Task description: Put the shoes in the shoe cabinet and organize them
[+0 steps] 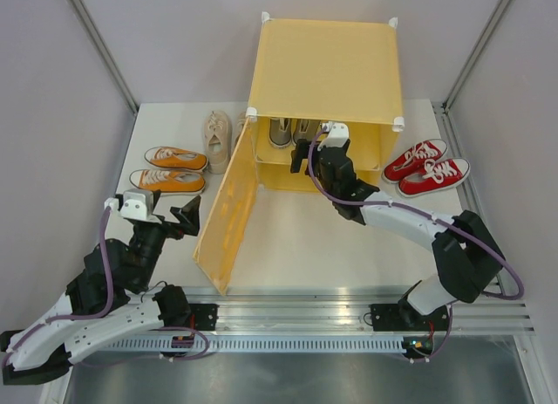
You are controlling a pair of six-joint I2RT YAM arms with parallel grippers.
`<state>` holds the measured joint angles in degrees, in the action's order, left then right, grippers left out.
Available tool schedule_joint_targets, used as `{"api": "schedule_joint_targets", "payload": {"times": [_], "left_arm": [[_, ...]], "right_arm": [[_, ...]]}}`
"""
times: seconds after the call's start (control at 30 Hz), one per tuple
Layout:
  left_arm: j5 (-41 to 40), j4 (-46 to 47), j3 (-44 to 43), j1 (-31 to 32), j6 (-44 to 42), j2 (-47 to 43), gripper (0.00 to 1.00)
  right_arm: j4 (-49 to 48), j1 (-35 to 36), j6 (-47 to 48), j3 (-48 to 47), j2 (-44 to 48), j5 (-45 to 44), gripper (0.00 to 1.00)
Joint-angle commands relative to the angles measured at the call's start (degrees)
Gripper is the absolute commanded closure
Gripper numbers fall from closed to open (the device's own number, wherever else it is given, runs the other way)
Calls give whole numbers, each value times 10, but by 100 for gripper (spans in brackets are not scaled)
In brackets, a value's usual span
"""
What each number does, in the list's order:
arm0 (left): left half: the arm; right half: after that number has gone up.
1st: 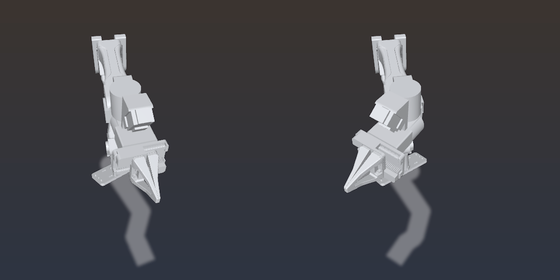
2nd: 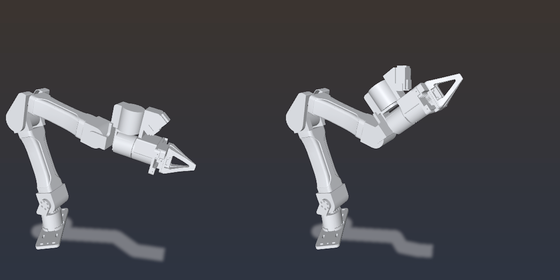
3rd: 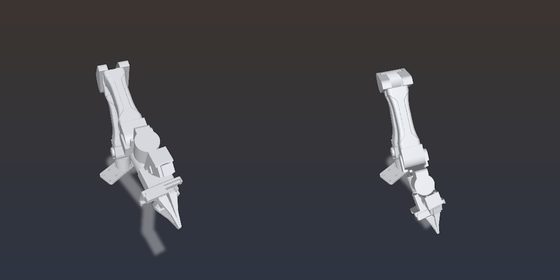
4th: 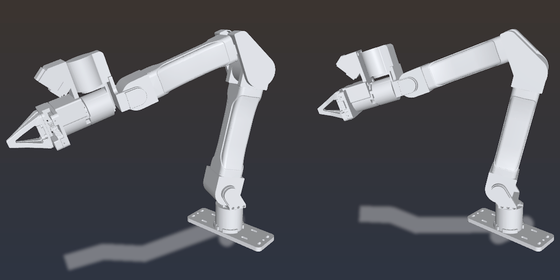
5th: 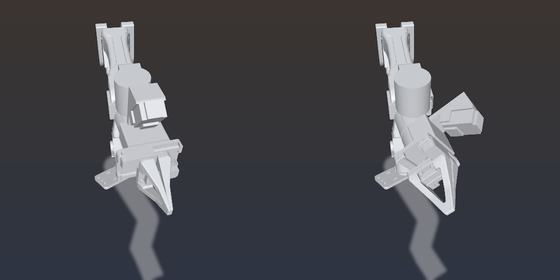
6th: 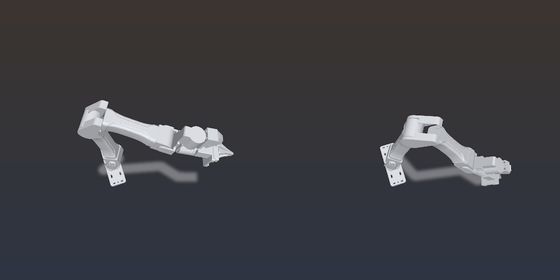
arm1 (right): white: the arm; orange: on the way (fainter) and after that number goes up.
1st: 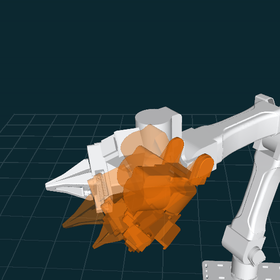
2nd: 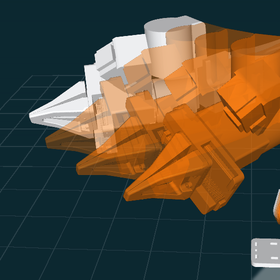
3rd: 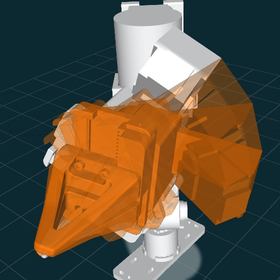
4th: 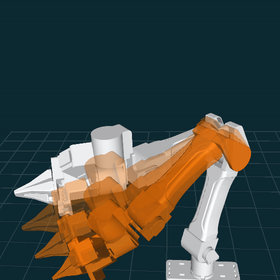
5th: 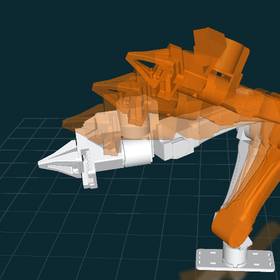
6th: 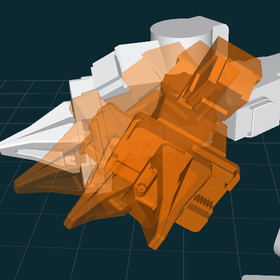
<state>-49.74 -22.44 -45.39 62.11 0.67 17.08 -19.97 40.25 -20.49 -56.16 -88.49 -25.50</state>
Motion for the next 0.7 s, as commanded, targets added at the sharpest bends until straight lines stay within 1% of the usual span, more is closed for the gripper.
{"api": "schedule_joint_targets", "payload": {"times": [0.0,0.3,0.53,0.6,0.67], "left_arm": [[-30,8,-6,-3,12,4,1],[-41,18,2,-3,3,8,1],[-48,21,6,-3,-1,13,0],[-48,24,6,-3,-1,14,0],[-49,24,7,-3,-2,14,0]], "right_arm": [[-12,1,-4,11,53,6,2],[38,0,-1,71,146,12,2],[78,0,-6,147,270,8,2],[108,0,-13,164,313,7,3],[132,0,-26,185,349,-9,7]]}}
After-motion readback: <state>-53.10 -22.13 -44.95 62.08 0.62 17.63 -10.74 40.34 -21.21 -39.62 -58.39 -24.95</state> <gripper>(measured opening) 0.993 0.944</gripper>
